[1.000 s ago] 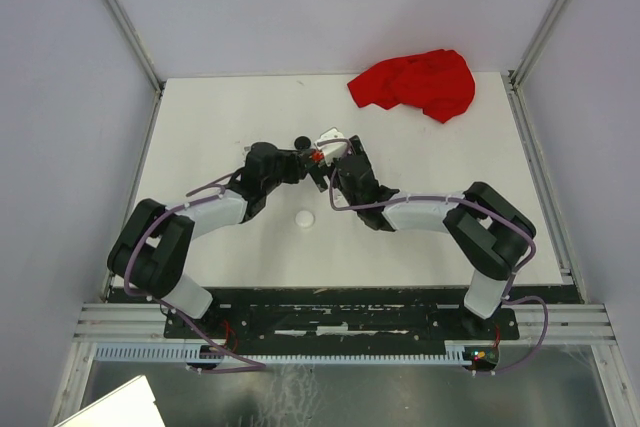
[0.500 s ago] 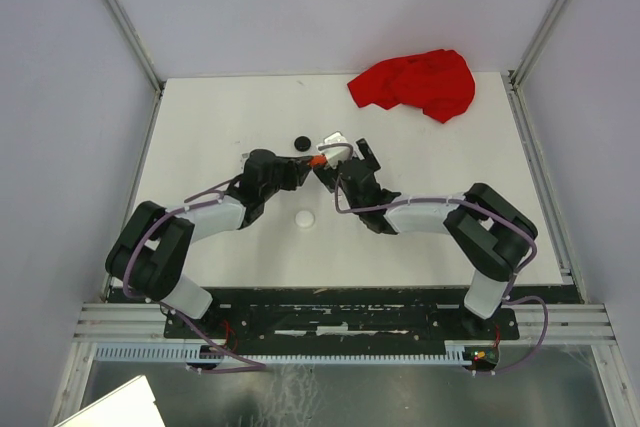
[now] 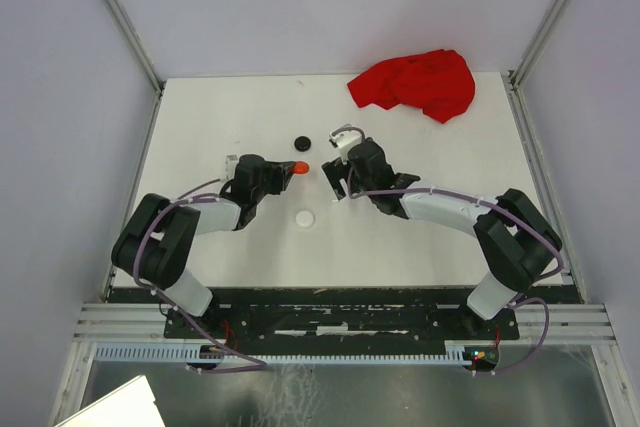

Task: Insert the wireless bluetooth earbuds into the charging case
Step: Place the charging case at the center of the board, then pick up the charging case at the center of the board.

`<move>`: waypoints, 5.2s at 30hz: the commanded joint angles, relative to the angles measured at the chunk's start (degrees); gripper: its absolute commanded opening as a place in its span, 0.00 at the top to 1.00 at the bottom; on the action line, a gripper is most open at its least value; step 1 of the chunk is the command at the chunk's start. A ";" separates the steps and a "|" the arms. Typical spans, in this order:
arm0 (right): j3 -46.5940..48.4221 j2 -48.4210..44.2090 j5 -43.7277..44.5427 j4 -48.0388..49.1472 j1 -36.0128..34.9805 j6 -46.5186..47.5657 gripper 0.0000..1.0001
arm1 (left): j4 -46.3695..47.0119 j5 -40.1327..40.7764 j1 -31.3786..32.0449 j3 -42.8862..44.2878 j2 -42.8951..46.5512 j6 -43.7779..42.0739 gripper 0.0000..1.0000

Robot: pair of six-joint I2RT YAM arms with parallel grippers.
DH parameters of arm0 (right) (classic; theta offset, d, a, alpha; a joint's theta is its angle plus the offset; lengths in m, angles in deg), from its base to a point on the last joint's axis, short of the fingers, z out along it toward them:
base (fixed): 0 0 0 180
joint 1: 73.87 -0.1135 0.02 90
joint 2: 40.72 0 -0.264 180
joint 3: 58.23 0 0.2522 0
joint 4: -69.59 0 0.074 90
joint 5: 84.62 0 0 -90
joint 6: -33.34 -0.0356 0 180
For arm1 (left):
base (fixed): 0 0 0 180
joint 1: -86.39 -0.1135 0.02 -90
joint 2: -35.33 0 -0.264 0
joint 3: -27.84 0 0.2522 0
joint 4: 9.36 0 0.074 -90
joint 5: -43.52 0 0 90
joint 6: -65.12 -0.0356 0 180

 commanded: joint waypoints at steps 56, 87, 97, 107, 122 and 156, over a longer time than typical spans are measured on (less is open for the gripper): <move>14.53 14.73 -8.70 -16.45 -12.58 4.94 0.08 | 1.54 -4.11 -9.86 -0.18 1.23 -21.54 0.43; 25.84 22.30 -1.75 -14.91 -10.90 6.16 0.08 | -3.21 -4.29 -14.32 -5.49 13.86 -23.40 0.45; 30.67 25.82 -3.05 -15.31 -10.41 6.60 0.08 | -5.43 -4.14 -16.09 -6.55 16.98 -24.25 0.45; 33.66 26.95 -5.93 -16.32 -10.39 7.06 0.08 | -6.32 -3.30 -17.23 -8.53 19.52 -23.69 0.45; 32.68 19.61 -9.55 -17.73 -10.30 2.99 0.09 | -6.66 -3.28 -18.78 -9.49 21.46 -24.17 0.46; 49.05 33.00 -7.58 -38.20 -14.34 -12.64 0.09 | 2.38 -25.41 -27.53 -8.22 16.90 -26.83 0.09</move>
